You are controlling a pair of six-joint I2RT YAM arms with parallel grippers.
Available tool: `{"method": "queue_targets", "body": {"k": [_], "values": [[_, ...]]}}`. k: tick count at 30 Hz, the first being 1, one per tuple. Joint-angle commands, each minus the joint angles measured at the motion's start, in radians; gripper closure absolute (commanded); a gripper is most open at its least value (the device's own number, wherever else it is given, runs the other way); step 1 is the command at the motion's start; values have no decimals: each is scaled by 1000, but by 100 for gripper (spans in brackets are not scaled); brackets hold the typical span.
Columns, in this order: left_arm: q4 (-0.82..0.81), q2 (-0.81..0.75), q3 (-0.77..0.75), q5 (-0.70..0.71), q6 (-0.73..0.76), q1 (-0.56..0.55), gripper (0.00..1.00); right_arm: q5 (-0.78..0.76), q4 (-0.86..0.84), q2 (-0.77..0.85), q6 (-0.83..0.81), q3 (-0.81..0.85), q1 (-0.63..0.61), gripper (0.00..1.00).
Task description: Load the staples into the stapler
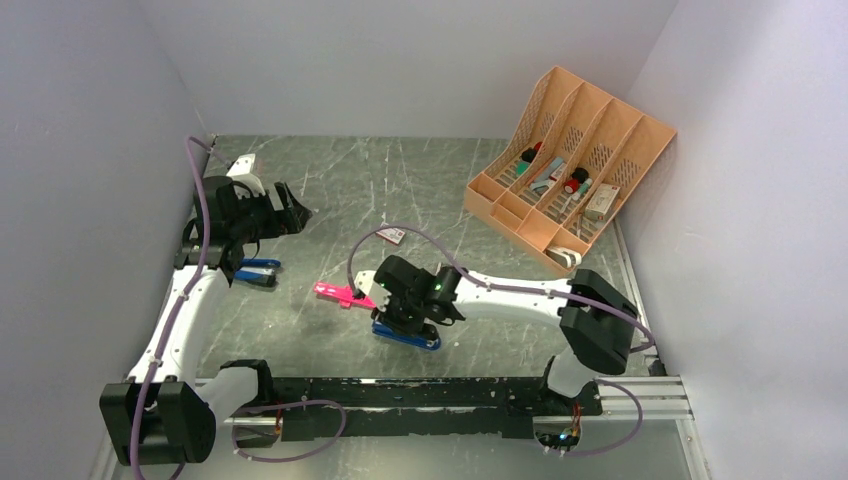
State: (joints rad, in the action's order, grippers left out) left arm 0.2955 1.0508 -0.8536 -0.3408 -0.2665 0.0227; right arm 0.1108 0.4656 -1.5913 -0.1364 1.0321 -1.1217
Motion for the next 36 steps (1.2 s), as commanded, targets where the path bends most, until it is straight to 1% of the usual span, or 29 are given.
{"method": "queue_targets", "body": {"k": [1,9,15,22,29,32,36], "values": [[-21,-13,-2,2,-4,11,10,36,-106,-26,-7,32,-28,100],[-3,-72,2,105,-19,35,11,23,-156,-154,-23,103,-40,100],[-6,-87,6,114,-26,57,11,29,-135,-267,-80,189,-23,100],[-10,-98,10,115,-33,75,11,71,-124,-397,-146,330,100,100],[-15,-97,14,100,-30,85,11,110,-99,-572,-217,563,211,100],[-28,-100,21,72,-23,85,11,132,-67,-576,-252,592,218,100],[-74,-93,38,-6,-23,85,10,188,-28,-506,-282,520,219,99]]}}
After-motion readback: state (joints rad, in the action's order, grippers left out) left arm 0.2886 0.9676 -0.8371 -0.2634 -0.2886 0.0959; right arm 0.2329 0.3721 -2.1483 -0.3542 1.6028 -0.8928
